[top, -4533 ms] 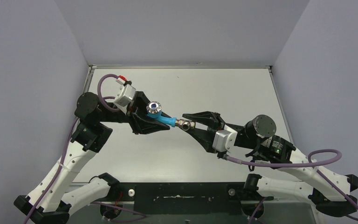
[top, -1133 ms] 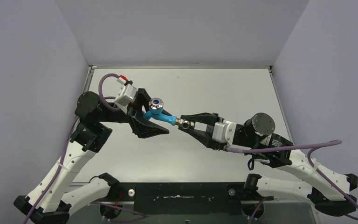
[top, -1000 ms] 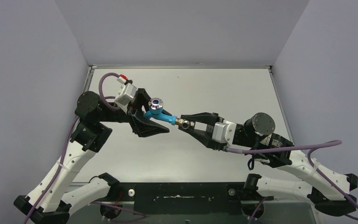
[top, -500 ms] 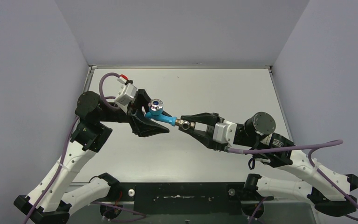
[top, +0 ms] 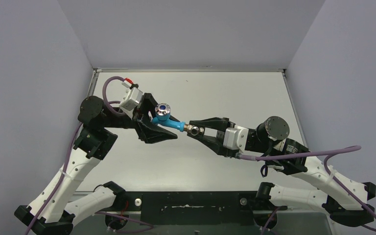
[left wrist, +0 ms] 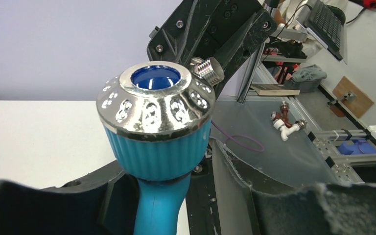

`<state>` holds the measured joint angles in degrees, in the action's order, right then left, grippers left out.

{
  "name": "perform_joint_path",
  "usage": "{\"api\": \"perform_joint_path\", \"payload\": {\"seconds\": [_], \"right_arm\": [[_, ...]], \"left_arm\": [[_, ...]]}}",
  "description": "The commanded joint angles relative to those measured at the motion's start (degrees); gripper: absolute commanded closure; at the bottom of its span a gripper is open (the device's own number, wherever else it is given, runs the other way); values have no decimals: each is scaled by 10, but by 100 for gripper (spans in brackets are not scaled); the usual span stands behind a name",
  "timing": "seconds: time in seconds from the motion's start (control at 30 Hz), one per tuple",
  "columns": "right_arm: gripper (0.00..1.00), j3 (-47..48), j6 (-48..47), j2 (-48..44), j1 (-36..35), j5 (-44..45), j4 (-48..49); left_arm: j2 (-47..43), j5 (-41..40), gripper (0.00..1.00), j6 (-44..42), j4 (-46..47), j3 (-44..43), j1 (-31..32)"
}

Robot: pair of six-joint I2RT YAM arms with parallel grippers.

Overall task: Install the water faucets
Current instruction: Install the water faucet onto the adaptor.

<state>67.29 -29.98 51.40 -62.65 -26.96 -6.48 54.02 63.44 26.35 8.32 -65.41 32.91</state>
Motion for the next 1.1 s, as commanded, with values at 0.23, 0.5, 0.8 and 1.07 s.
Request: {"api": "perform_joint_path", "payload": {"seconds": [0.23,0.5,0.8,1.07], "right_arm": [[100,17,2,-2,0,-7,39],[100,15,7,-10,0,-11,36],[100,19,8,-18,0,-22,33],[100,21,7,-24,0,-24,18]], "left_arm": [[-4,8,56,-16,11,-19,7],[-3,8,55,-17,13,-18,7],[-5,6,54,-18,10,-17,7],[-9,3,53,-25,2,-18,7]]}}
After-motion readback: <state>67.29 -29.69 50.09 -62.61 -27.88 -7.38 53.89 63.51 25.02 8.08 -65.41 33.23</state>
